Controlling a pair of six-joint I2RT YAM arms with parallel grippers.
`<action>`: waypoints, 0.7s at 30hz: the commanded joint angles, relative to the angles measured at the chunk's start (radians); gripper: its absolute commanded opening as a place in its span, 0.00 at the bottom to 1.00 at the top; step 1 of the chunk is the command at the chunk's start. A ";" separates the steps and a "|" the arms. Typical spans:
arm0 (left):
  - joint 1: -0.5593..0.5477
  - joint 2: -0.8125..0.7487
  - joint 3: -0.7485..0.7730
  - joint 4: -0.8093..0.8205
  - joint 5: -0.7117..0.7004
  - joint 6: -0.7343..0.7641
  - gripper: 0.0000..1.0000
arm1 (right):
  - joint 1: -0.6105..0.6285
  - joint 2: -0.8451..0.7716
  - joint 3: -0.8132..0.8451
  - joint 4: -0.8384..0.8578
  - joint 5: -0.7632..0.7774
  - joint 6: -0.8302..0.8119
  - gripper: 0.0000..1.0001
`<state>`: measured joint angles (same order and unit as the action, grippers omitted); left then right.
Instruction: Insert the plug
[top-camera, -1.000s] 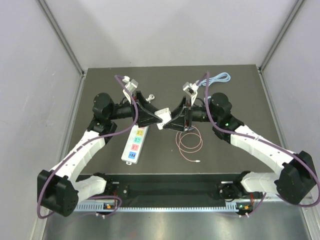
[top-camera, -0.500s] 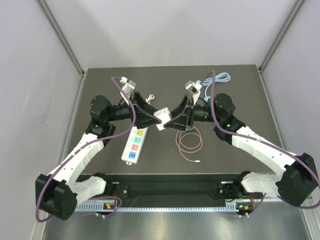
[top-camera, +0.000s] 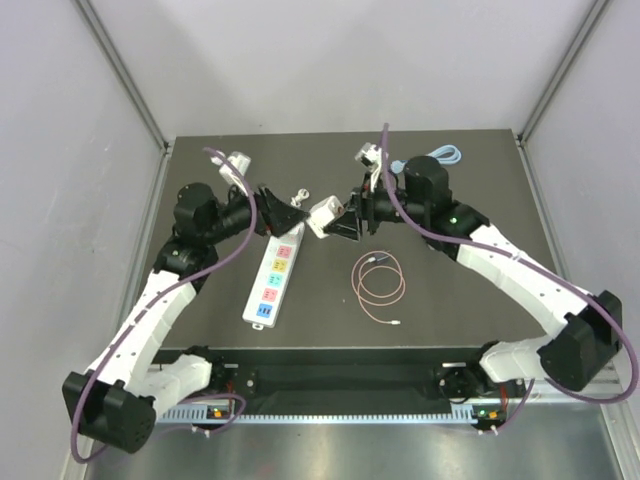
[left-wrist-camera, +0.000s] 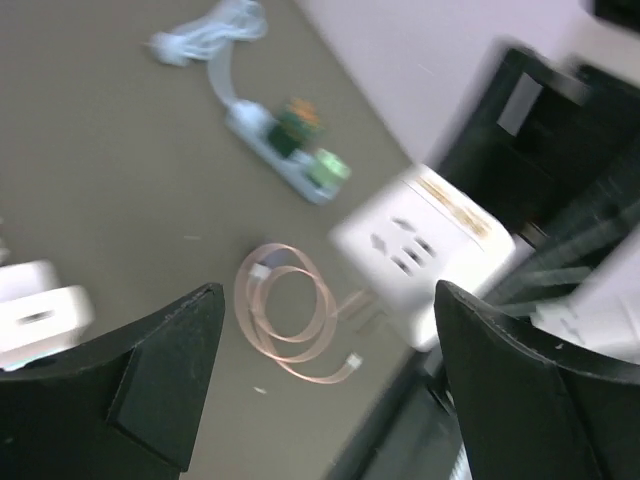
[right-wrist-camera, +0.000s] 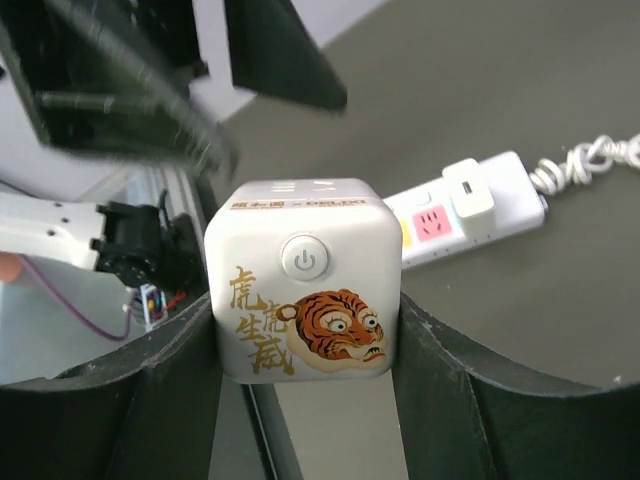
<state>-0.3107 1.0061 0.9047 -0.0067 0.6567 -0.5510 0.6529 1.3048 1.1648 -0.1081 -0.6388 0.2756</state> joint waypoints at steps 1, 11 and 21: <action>0.103 0.040 0.089 -0.191 -0.285 -0.009 0.90 | 0.043 0.084 0.178 -0.216 0.077 -0.148 0.00; 0.567 0.252 -0.015 -0.454 -0.411 -0.283 0.89 | 0.241 0.493 0.606 -0.534 0.392 -0.306 0.00; 0.630 0.212 -0.219 -0.313 -0.401 -0.306 0.88 | 0.312 0.824 0.909 -0.734 0.443 -0.444 0.00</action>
<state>0.3092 1.2671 0.7040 -0.4091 0.2577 -0.8509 0.9573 2.1223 1.9949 -0.7853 -0.2089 -0.0952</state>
